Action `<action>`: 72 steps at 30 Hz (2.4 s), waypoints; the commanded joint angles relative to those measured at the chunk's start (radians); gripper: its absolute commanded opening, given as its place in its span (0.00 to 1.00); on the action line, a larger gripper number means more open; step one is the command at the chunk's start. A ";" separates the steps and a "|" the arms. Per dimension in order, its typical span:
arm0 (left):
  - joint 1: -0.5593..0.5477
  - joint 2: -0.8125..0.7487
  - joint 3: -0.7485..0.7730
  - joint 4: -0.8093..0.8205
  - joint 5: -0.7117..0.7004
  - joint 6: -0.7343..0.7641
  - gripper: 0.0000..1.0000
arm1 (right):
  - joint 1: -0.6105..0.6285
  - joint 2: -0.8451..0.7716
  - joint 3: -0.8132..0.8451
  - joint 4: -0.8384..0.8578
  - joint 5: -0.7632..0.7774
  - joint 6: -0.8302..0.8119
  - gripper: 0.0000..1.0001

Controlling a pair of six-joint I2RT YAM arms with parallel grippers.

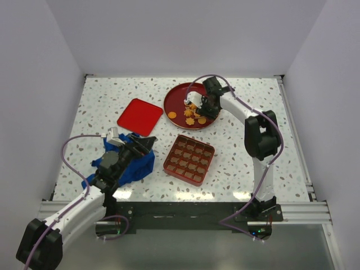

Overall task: Pack the cookies
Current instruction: Pick up the fake cookies from the plate, then place the fake cookies in the empty pocket of the box.

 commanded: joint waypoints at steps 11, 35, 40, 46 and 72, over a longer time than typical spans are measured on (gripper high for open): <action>0.008 -0.021 -0.011 0.043 0.004 -0.015 1.00 | 0.011 -0.018 -0.011 0.024 0.015 -0.020 0.29; 0.009 -0.093 0.045 -0.058 0.007 0.061 1.00 | 0.011 -0.404 -0.188 -0.014 -0.167 0.102 0.18; 0.009 -0.123 0.058 -0.103 0.000 0.088 1.00 | 0.024 -0.566 -0.304 -0.173 -0.344 0.103 0.18; 0.009 -0.128 0.056 -0.121 0.004 0.095 1.00 | 0.106 -0.747 -0.505 -0.220 -0.363 0.110 0.19; 0.009 -0.245 -0.008 -0.170 -0.004 0.049 1.00 | 0.236 -0.703 -0.616 -0.157 -0.150 0.095 0.27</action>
